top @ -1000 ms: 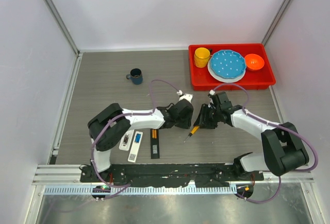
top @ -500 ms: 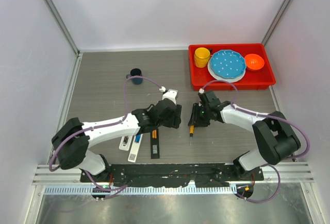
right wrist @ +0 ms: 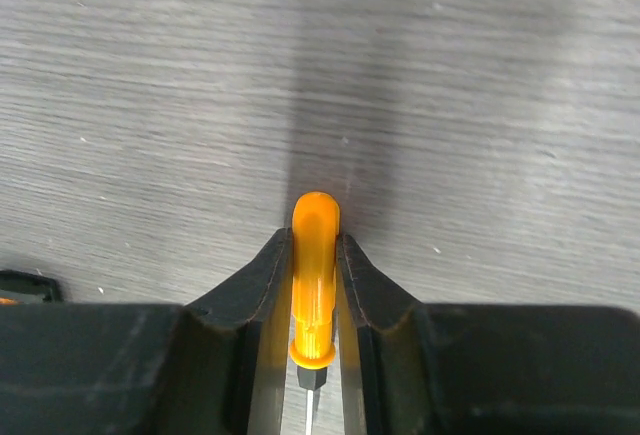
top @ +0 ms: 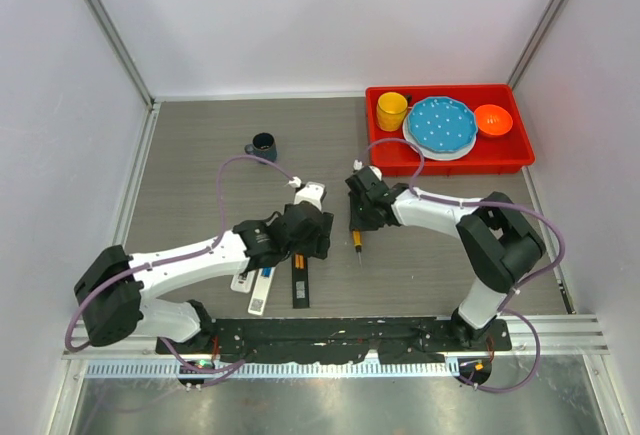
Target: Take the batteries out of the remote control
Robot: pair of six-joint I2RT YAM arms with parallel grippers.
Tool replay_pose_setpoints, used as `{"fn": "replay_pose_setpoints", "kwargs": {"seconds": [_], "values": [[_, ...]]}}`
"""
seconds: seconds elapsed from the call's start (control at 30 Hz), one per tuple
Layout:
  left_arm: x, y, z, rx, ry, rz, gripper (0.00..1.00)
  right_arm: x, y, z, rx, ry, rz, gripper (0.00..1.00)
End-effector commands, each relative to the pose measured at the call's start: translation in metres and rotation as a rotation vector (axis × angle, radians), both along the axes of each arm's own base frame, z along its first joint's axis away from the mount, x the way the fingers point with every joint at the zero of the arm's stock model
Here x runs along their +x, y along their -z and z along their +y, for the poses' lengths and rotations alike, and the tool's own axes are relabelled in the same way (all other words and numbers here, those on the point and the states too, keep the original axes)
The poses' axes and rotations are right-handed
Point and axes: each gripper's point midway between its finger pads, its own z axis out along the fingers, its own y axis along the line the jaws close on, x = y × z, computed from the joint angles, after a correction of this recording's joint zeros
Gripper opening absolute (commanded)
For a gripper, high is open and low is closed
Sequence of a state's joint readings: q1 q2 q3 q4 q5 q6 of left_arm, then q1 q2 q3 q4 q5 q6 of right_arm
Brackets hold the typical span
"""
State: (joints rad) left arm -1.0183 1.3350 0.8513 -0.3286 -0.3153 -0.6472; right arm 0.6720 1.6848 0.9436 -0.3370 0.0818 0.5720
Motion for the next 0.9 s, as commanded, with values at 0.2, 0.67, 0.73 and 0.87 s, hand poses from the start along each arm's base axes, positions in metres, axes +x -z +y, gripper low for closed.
{"fn": "replay_pose_setpoints", "kwargs": {"seconds": [0.2,0.67,0.73,0.87], "values": [[-0.008,-0.021,0.015,-0.067,-0.022,-0.028,0.74,-0.008,0.003,-0.003,-0.017,-0.01,-0.005,0.01],[-0.026,-0.084,-0.05,-0.429,0.253,-0.088,0.81,-0.011,-0.168,0.014,0.648,0.047,-0.446,0.01],[-0.03,-0.098,-0.066,-0.508,0.319,-0.091,0.81,-0.018,-0.196,0.013,0.759,0.045,-0.521,0.02],[-0.029,-0.111,-0.086,-0.607,0.386,-0.074,0.81,-0.033,-0.21,0.008,0.841,0.022,-0.569,0.01]]}}
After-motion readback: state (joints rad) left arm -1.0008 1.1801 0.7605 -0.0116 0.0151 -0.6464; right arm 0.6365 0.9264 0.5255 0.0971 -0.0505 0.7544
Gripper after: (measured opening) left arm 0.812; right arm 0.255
